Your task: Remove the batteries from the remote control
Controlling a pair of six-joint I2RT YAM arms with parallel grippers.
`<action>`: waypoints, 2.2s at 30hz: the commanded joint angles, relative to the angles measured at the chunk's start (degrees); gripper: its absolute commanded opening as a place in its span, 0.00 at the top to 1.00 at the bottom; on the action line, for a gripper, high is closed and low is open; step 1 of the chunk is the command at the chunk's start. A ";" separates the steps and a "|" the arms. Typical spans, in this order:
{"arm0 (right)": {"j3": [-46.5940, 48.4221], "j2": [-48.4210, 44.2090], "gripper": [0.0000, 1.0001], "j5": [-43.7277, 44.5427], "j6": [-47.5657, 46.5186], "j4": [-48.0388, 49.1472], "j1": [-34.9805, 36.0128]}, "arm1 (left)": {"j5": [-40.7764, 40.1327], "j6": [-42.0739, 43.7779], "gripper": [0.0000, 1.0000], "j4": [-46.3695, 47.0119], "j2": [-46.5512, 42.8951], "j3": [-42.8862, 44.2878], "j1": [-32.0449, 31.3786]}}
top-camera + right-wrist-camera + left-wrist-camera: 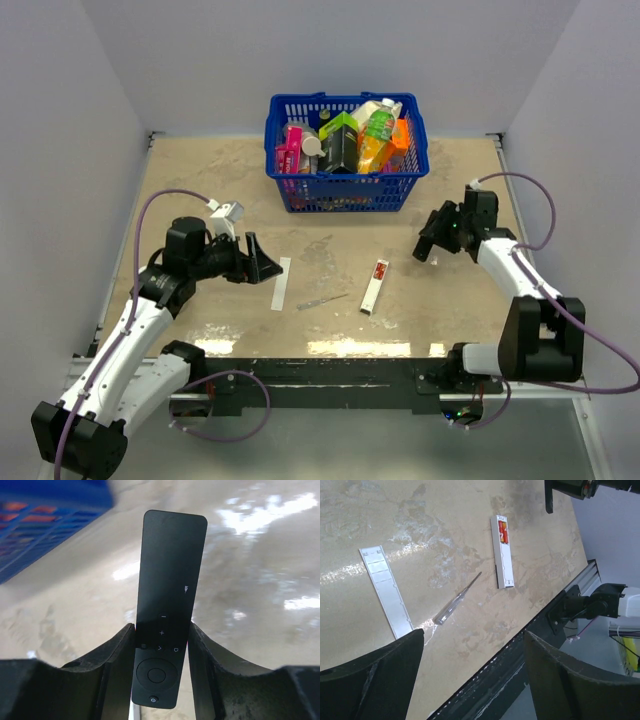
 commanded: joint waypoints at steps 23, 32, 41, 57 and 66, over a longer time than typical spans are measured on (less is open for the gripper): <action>-6.05 -9.56 0.77 -21.71 22.39 41.28 41.88 | 8.23 -13.12 0.13 14.86 1.29 4.33 -0.06; -5.52 -7.62 0.77 -25.23 25.11 52.01 45.67 | 12.46 -17.08 0.09 23.21 1.73 3.63 -0.06; -6.75 -8.06 0.76 -26.90 30.30 61.32 46.90 | 14.04 -21.29 0.11 31.64 2.52 0.82 -0.06; -6.84 -6.74 0.76 -26.64 31.44 64.23 50.24 | 16.59 -33.16 0.16 48.62 1.55 -6.73 -0.06; -7.36 -4.20 0.76 -26.82 32.50 65.90 50.86 | 17.12 -35.97 0.32 52.14 0.76 -8.76 -0.06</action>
